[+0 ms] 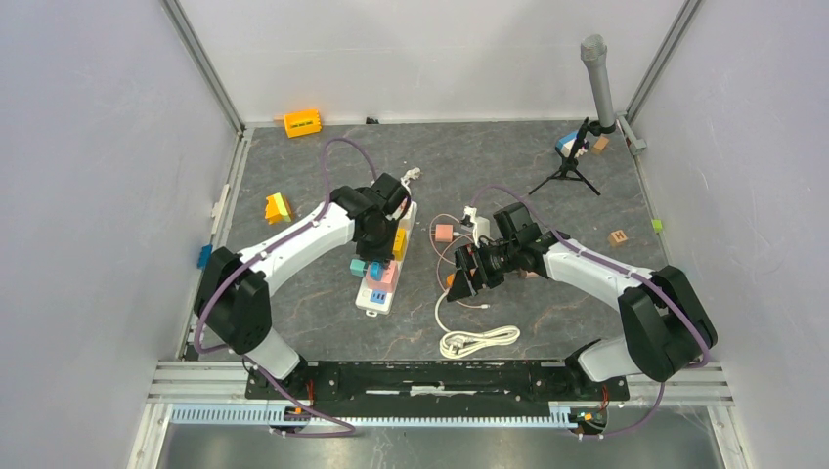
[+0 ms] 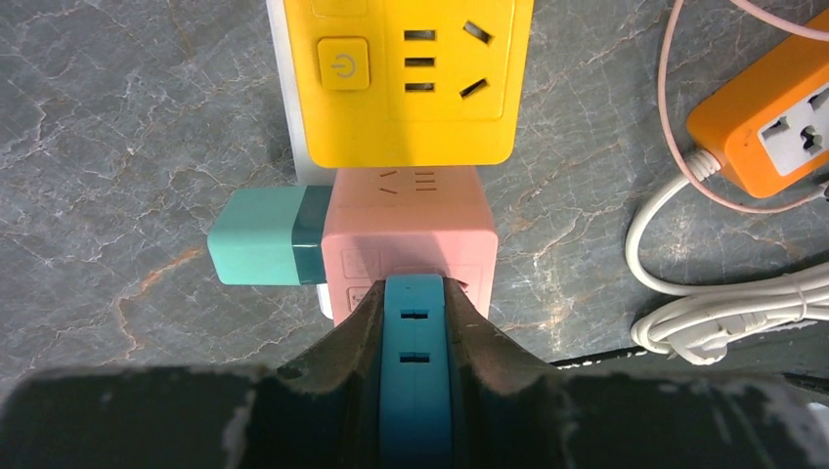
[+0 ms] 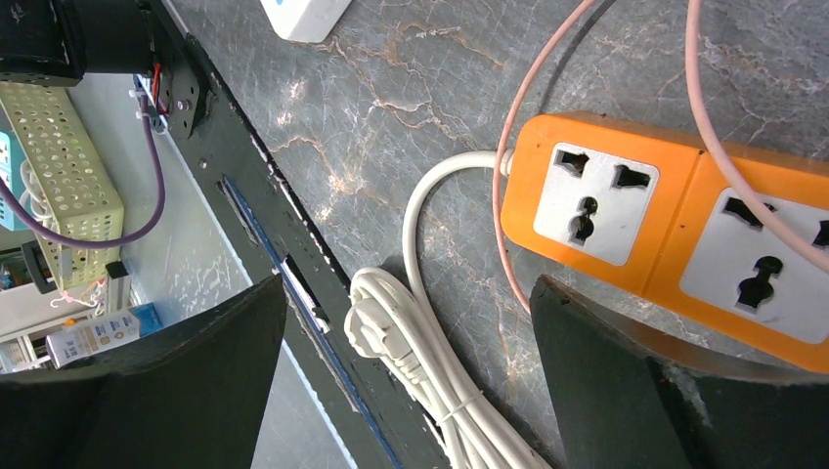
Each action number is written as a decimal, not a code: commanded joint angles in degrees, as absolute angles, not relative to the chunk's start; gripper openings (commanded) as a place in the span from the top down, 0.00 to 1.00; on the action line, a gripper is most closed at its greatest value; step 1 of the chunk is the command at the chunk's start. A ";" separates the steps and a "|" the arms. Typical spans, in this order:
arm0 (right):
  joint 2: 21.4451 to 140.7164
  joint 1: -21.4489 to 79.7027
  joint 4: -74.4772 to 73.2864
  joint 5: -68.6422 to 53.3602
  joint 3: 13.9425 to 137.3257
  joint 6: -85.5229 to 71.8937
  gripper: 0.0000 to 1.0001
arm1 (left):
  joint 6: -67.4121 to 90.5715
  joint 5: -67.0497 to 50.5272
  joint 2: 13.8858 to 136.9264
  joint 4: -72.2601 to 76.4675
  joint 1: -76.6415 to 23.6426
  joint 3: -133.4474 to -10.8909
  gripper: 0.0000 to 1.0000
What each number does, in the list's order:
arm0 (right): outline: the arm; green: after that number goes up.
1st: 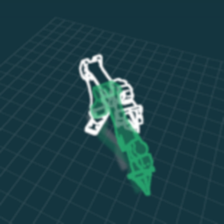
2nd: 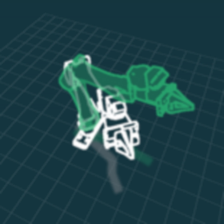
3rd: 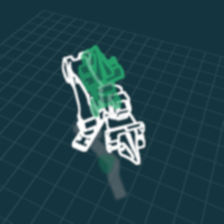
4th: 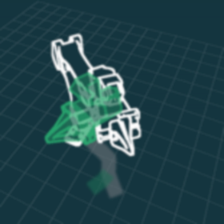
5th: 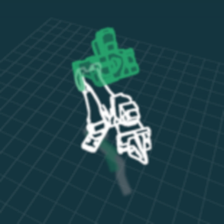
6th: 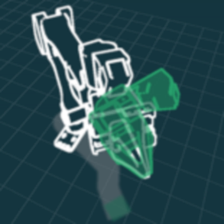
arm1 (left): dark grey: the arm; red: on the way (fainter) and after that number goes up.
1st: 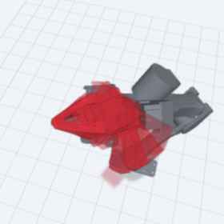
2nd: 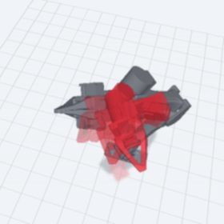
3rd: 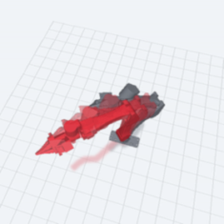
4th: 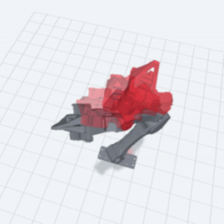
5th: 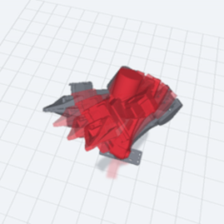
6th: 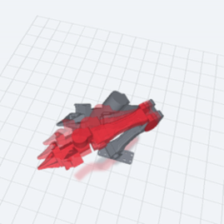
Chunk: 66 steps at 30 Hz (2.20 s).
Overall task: Insert the plug
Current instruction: Insert the plug into the socket.
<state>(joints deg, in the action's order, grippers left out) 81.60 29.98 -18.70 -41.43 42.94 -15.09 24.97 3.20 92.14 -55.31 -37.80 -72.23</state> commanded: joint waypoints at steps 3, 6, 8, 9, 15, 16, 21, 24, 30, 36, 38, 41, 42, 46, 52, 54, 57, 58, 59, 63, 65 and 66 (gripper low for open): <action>82.16 30.01 -18.25 -41.26 45.27 -14.06 0.02 | 28.40 3.87 97.87 -54.73 -39.47 -64.65 0.98; 82.09 29.93 -18.37 -41.31 45.18 -13.90 0.02 | 28.01 5.18 99.06 -54.58 -39.53 -64.47 0.98; 82.16 29.97 -18.53 -41.31 45.06 -13.80 0.02 | 27.74 5.82 99.78 -54.57 -39.48 -64.19 0.98; 82.08 29.96 -18.51 -41.31 45.00 -13.80 0.02 | 27.53 5.88 100.08 -54.49 -39.55 -64.04 0.98; 82.47 29.97 -18.54 -41.48 45.08 -13.80 0.02 | 25.94 4.85 102.72 -54.14 -39.73 -63.04 0.98; 82.56 29.97 -18.46 -41.51 45.16 -13.80 0.02 | 25.52 4.57 103.34 -54.26 -39.75 -63.19 0.98; 83.05 29.97 -18.88 -41.66 45.62 -13.60 0.02 | 26.31 3.96 105.52 -54.74 -39.74 -64.48 0.98; 83.22 29.96 -19.00 -41.73 45.58 -13.60 0.02 | 27.35 4.63 107.70 -56.14 -39.73 -66.09 0.98; 83.32 29.97 -19.15 -41.84 45.29 -13.41 0.02 | 29.00 6.72 110.39 -57.49 -39.82 -67.00 0.98; 83.42 29.97 -19.09 -42.01 45.42 -13.30 0.02 | 28.30 6.93 108.49 -57.42 -40.08 -65.40 0.98; 83.41 29.97 -19.10 -42.01 45.53 -13.28 0.02 | 28.21 6.67 106.43 -57.26 -40.09 -65.55 0.97; 83.32 29.97 -19.12 -42.01 45.62 -13.29 0.02 | 28.11 6.42 103.02 -57.40 -40.12 -67.05 0.81; 83.32 29.97 -19.23 -42.01 45.53 -13.31 0.02 | 28.25 6.50 102.15 -57.52 -40.10 -67.65 0.80; 83.22 29.97 -19.34 -42.01 45.36 -13.10 0.02 | 28.72 8.81 100.10 -59.70 -40.08 -70.70 0.68; 83.16 29.97 -19.42 -42.01 45.35 -13.13 0.02 | 28.48 9.76 99.32 -61.48 -40.08 -73.87 0.60; 83.22 29.95 -19.30 -42.01 45.35 -13.13 0.02 | 28.45 9.85 99.08 -62.08 -40.08 -74.63 0.59; 83.32 29.97 -19.15 -42.03 45.33 -13.20 0.02 | 28.30 10.06 98.05 -62.67 -40.12 -75.72 0.58; 83.42 29.96 -19.14 -42.01 45.26 -13.19 0.02 | 28.30 10.10 97.71 -63.04 -40.08 -76.12 0.58; 83.45 29.93 -19.11 -42.09 45.30 -13.23 0.02 | 28.18 10.27 97.50 -63.53 -40.12 -76.60 0.58; 83.60 29.97 -19.00 -42.19 45.36 -13.19 0.02 | 27.91 10.68 96.79 -64.74 -40.11 -77.99 0.56; 83.74 29.97 -19.04 -42.19 45.44 -13.18 0.02 | 27.77 10.56 96.51 -65.04 -40.08 -78.27 0.56; 83.80 29.93 -19.07 -42.27 45.54 -13.21 0.02 | 27.72 10.54 96.34 -65.06 -40.08 -78.23 0.56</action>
